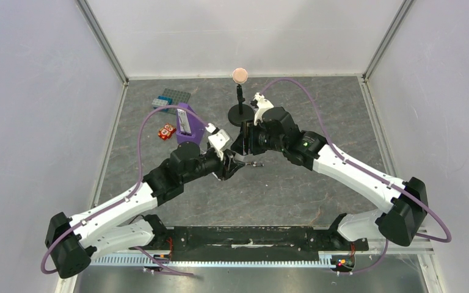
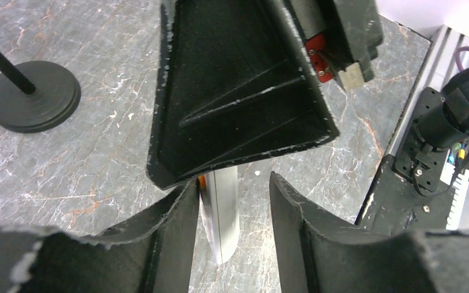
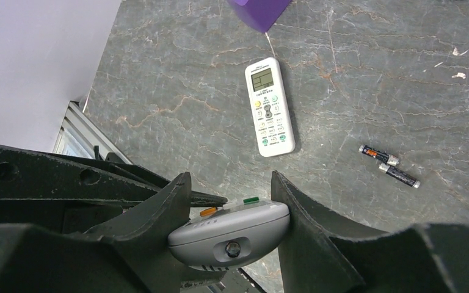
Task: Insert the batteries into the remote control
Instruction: Adjust the remote control.
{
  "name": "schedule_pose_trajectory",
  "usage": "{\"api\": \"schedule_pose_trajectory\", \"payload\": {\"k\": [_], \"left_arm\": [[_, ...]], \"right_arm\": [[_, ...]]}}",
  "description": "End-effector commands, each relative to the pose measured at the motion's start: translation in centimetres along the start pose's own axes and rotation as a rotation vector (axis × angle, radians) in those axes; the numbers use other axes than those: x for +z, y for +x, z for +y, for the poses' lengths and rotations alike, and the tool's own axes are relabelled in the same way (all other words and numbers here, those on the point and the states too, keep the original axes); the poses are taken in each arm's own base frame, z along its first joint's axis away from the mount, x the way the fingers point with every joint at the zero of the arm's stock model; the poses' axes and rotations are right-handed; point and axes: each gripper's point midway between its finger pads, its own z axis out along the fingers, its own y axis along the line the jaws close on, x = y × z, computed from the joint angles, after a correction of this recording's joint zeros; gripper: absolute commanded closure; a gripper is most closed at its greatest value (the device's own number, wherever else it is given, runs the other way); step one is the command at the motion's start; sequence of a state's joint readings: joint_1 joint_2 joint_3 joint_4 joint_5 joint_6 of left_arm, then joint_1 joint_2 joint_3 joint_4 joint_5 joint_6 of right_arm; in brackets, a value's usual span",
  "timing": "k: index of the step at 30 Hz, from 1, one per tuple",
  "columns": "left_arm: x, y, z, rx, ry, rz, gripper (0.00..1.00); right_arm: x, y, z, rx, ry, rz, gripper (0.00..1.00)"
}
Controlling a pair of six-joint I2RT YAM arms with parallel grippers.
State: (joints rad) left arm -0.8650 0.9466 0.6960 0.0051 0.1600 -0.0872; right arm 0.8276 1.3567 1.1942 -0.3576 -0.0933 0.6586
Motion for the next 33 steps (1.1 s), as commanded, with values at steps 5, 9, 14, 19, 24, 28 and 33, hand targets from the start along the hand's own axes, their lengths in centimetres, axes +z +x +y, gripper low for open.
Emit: {"api": "schedule_pose_trajectory", "payload": {"k": [5,9,14,19,24,28,33], "left_arm": [[1.2,-0.7,0.3,0.011,-0.029,-0.017,0.55],[1.5,0.1,0.5,0.013,-0.047,0.013,0.51],[1.5,0.3,0.9,0.031,-0.072,0.028,0.46],[0.5,0.2,3.2,0.027,-0.21,0.051,0.42],[-0.2,-0.3,3.9,0.008,-0.261,0.035,0.46],[0.3,-1.1,2.6,-0.036,-0.195,-0.015,0.62],[1.0,-1.6,1.6,-0.103,-0.148,-0.042,0.98]], "right_arm": [[-0.7,-3.3,3.2,0.055,-0.115,-0.101,0.95],[-0.6,-3.3,3.4,0.069,-0.127,-0.099,0.94],[-0.5,-3.2,3.3,0.063,-0.128,-0.096,0.94],[-0.5,-2.8,2.6,0.045,-0.099,-0.094,0.95],[-0.8,-3.0,2.6,0.045,-0.098,-0.103,0.95],[-0.6,-3.0,2.9,0.043,-0.108,-0.097,0.93],[-1.2,-3.6,3.4,0.065,-0.15,-0.151,0.64]]}}
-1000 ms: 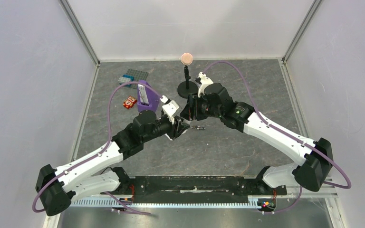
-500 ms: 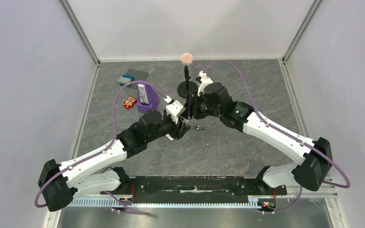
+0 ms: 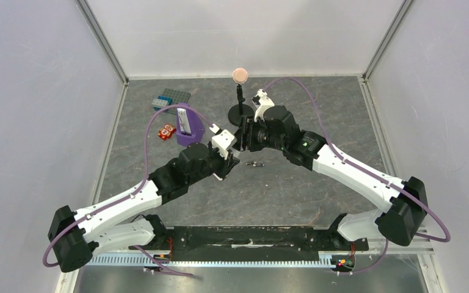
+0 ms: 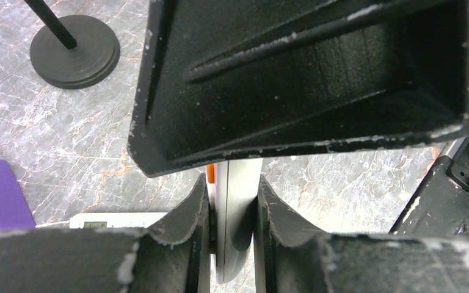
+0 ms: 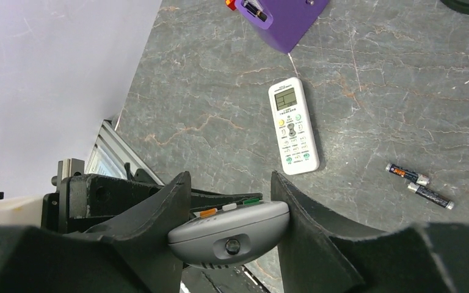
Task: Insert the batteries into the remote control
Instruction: Adjust the remote control.
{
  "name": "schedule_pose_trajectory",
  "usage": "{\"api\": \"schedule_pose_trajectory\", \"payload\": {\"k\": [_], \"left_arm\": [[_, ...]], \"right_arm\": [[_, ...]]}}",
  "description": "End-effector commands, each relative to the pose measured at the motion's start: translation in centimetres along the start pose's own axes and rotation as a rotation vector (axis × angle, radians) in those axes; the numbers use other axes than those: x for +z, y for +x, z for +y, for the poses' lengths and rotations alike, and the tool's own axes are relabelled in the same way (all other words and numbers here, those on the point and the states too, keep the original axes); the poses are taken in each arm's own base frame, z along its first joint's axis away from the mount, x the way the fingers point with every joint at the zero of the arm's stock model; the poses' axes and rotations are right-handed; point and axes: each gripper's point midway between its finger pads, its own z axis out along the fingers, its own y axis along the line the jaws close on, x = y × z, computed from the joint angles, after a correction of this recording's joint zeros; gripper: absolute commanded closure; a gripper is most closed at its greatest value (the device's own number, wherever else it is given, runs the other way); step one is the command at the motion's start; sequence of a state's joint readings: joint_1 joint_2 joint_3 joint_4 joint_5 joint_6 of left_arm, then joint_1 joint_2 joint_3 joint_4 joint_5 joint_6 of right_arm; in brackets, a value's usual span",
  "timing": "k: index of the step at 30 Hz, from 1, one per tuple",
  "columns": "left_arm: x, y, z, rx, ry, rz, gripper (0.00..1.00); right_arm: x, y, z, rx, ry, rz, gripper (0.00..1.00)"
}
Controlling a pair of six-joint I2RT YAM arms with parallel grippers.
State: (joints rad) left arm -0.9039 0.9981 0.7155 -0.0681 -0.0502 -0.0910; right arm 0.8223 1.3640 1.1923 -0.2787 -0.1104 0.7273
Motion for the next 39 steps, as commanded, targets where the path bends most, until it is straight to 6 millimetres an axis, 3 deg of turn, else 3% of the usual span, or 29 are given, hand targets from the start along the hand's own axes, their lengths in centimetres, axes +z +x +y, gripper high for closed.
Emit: {"api": "schedule_pose_trajectory", "payload": {"k": [1,4,8,13,19,24,29,33,34,36,39], "left_arm": [[0.1,-4.0,-1.2,-0.129,0.046,-0.124,0.98],[-0.5,-4.9,-1.8,-0.201,0.071,-0.153,0.98],[-2.2,-7.1,-3.5,-0.33,0.157,-0.223,0.98],[-4.3,-9.5,-5.2,-0.485,0.261,-0.279,0.98],[-7.0,-12.2,-8.2,-0.546,0.464,-0.319,0.98],[-8.4,-13.2,-10.1,-0.533,0.588,-0.321,0.98],[-9.5,-14.2,-10.6,-0.526,0.634,-0.356,0.98],[-9.7,-14.2,-10.9,-0.524,0.658,-0.353,0.97],[-9.7,-14.1,-10.9,-0.526,0.658,-0.351,0.94],[-9.7,-14.1,-10.6,-0.523,0.636,-0.357,0.82],[-10.2,-14.2,-9.6,-0.499,0.574,-0.379,0.49]], "right_arm": [[-1.7,-2.5,2.7,0.009,-0.126,-0.126,0.54],[-3.7,-4.2,3.8,0.04,-0.22,-0.249,0.29],[-7.1,-4.9,4.2,0.056,-0.323,-0.409,0.15],[-10.5,-4.6,4.9,0.05,-0.44,-0.517,0.12],[-12.4,-4.2,7.1,-0.012,-0.579,-0.529,0.14],[-13.4,-4.3,9.8,-0.068,-0.705,-0.5,0.29],[-13.2,-3.7,10.4,-0.064,-0.746,-0.45,0.47],[-13.3,-3.4,10.7,-0.056,-0.772,-0.443,0.74],[-13.3,-3.4,10.8,-0.057,-0.776,-0.44,0.82],[-13.3,-3.4,10.9,-0.064,-0.78,-0.434,0.91],[-12.9,-3.1,11.0,-0.091,-0.777,-0.408,0.94]]}}
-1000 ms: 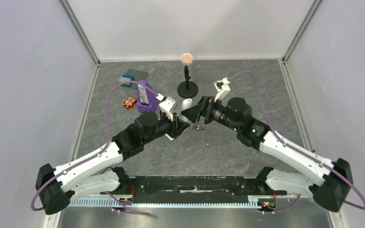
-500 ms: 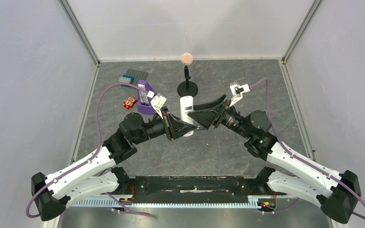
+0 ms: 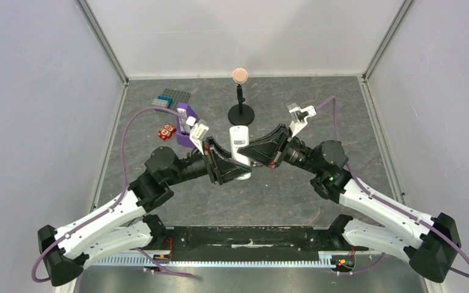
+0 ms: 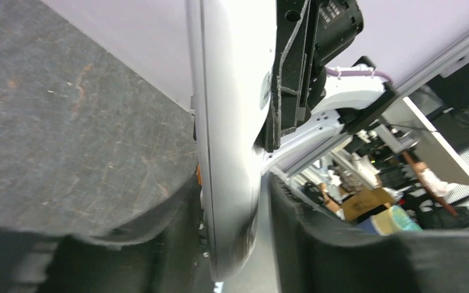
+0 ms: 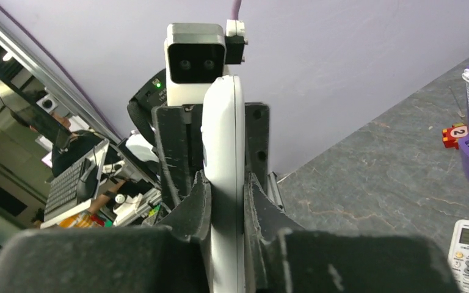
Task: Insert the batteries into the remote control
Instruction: Adjust the remote control.
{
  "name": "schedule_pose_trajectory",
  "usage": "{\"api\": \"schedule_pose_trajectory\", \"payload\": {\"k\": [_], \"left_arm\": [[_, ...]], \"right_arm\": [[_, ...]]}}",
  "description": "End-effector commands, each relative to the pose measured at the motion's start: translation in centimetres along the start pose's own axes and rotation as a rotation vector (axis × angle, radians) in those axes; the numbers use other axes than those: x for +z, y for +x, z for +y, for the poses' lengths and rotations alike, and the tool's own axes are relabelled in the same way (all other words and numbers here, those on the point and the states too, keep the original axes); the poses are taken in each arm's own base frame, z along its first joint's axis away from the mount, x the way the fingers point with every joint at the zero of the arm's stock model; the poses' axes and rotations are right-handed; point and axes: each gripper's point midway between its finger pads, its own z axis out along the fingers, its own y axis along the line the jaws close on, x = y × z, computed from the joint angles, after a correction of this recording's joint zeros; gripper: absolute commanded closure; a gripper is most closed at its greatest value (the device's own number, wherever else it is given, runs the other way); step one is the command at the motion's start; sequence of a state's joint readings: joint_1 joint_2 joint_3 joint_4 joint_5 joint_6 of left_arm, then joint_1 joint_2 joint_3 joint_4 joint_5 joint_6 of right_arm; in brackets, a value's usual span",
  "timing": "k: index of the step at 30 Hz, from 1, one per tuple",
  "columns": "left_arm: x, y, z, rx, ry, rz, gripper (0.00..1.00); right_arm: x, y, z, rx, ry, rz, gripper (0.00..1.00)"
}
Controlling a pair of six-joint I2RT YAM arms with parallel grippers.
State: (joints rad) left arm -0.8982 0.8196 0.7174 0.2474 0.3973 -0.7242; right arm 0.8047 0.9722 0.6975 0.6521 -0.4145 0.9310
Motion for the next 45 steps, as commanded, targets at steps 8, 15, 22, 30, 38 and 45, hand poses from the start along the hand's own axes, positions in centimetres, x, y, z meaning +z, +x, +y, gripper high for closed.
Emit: {"api": "schedule_pose_trajectory", "payload": {"k": [8,15,22,30,38,45], "left_arm": [[-3.6,-7.8,-1.5,0.154,-0.169,-0.255,0.24],[-2.3,-8.9,-1.5,0.098,-0.175,-0.275,0.25],[-0.7,-7.1,-1.2,0.039,-0.179,-0.136,0.4],[-1.7,-6.1,-1.7,0.019,-0.148,-0.116,0.48],[-1.2,-6.0,-2.0,0.003,-0.115,-0.121,0.98],[-1.5,-8.0,-0.1,-0.057,-0.225,-0.243,0.98]], "right_arm": [[0.5,0.8,0.8,-0.113,-0.058,0.097,1.0],[0.6,2.3,1.9,-0.097,-0.16,0.176,1.0],[0.6,2.4,2.3,-0.088,-0.184,0.18,1.0],[0.8,2.1,2.6,-0.047,-0.203,0.154,1.0],[1.1,2.4,1.8,-0.004,-0.175,0.157,0.97],[0.0,3.0,-0.8,-0.008,-0.052,0.116,0.27]]}}
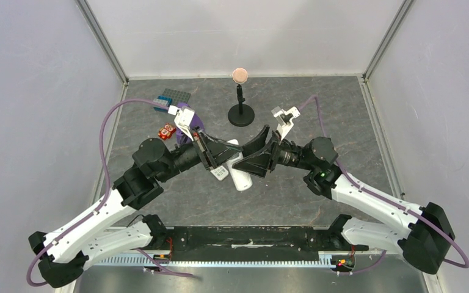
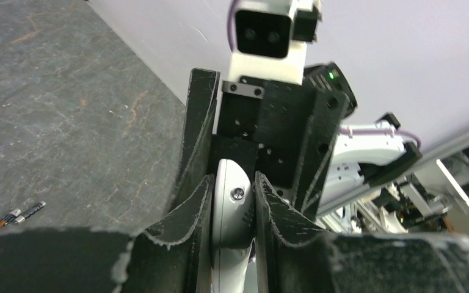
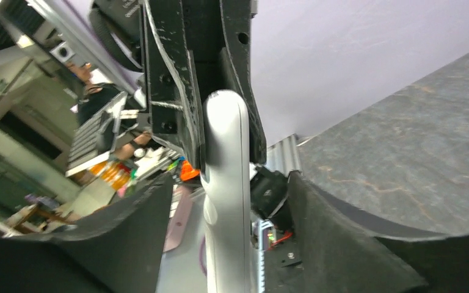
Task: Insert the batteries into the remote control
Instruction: Adjust the remote control.
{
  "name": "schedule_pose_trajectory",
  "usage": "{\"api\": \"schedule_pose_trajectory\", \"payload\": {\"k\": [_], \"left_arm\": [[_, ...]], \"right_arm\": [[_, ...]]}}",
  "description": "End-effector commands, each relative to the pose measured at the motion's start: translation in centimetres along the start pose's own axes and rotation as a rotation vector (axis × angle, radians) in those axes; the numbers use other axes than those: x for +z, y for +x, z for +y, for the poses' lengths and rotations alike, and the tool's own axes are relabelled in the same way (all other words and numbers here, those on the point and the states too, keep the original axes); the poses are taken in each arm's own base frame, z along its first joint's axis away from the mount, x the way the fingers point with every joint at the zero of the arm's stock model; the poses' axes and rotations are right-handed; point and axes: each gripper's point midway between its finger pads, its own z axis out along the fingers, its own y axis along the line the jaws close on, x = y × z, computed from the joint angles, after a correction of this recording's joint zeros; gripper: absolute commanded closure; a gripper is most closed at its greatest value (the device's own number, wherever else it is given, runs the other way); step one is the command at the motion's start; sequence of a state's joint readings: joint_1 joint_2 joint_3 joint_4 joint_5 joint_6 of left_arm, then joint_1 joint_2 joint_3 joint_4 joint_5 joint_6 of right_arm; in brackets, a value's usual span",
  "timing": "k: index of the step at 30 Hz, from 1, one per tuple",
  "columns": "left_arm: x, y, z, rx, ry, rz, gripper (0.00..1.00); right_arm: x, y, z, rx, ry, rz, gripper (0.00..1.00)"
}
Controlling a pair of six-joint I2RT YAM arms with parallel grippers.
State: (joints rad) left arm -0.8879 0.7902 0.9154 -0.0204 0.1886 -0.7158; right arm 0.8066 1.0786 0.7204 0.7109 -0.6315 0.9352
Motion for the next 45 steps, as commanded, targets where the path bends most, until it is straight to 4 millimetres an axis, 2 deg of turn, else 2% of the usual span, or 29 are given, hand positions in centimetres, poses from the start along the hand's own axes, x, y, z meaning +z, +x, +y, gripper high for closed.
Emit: {"api": "schedule_pose_trajectory", "payload": {"k": [1,6,8,9,13,15,17,18,20,23,30,36,37,41,45], "left_arm": [[-0.1,-2.8,0.3,-0.094,-0.052,-0.145,0.98],[-0.2,-3.6,0.4,-0.214,-0.034,-0.223,0.98],[-0.5,-3.9,0.9,-0.244,-0.045,-0.264,0.98],[-0.7,-4.1,0.9,-0.25,-0.045,-0.277,0.98],[-0.9,-3.7,1.5,-0.253,-0.066,-0.279,0.98],[-0.9,-3.4,1.3,-0.244,-0.056,-0.259,0.87],[-0.9,-2.9,1.1,-0.222,-0.051,-0.223,0.69],[-1.1,-2.6,0.9,-0.202,-0.052,-0.196,0.64],[-1.6,-2.1,0.6,-0.167,-0.06,-0.15,0.58],[-2.3,-1.7,0.0,-0.14,-0.051,-0.101,0.53],[-1.3,-0.3,-1.4,-0.155,0.034,-0.01,0.51],[-0.8,0.5,-1.1,-0.147,0.027,0.031,0.5],[-0.8,0.5,-1.0,-0.145,0.025,0.035,0.51],[-1.1,0.3,-0.4,-0.136,-0.007,0.017,0.64],[-1.6,-0.3,-0.2,-0.129,-0.024,-0.022,0.69]], "right_arm": [[-1.0,-0.3,-1.4,-0.018,0.083,-0.069,0.25],[-1.7,0.8,-0.9,0.071,0.031,-0.087,0.26],[-1.8,1.0,-0.8,0.095,0.015,-0.093,0.31],[-1.9,1.1,-0.7,0.11,0.006,-0.096,0.35],[-1.7,1.2,-0.2,0.158,-0.029,-0.087,0.67],[-1.6,1.1,0.4,0.178,-0.07,-0.086,0.87],[-1.5,1.2,0.8,0.191,-0.096,-0.072,0.98],[-1.4,1.2,0.9,0.193,-0.102,-0.065,1.0],[-1.4,1.2,1.1,0.191,-0.109,-0.061,1.0],[-1.4,1.4,1.0,0.185,-0.101,-0.043,1.0],[-1.1,1.3,1.0,0.189,-0.103,-0.036,1.0],[-1.0,1.1,1.1,0.193,-0.102,-0.039,1.0],[-1.0,1.1,1.0,0.192,-0.103,-0.04,1.0],[-1.0,1.0,0.9,0.197,-0.098,-0.042,1.0],[-1.0,1.1,0.6,0.203,-0.09,-0.042,1.0]]}}
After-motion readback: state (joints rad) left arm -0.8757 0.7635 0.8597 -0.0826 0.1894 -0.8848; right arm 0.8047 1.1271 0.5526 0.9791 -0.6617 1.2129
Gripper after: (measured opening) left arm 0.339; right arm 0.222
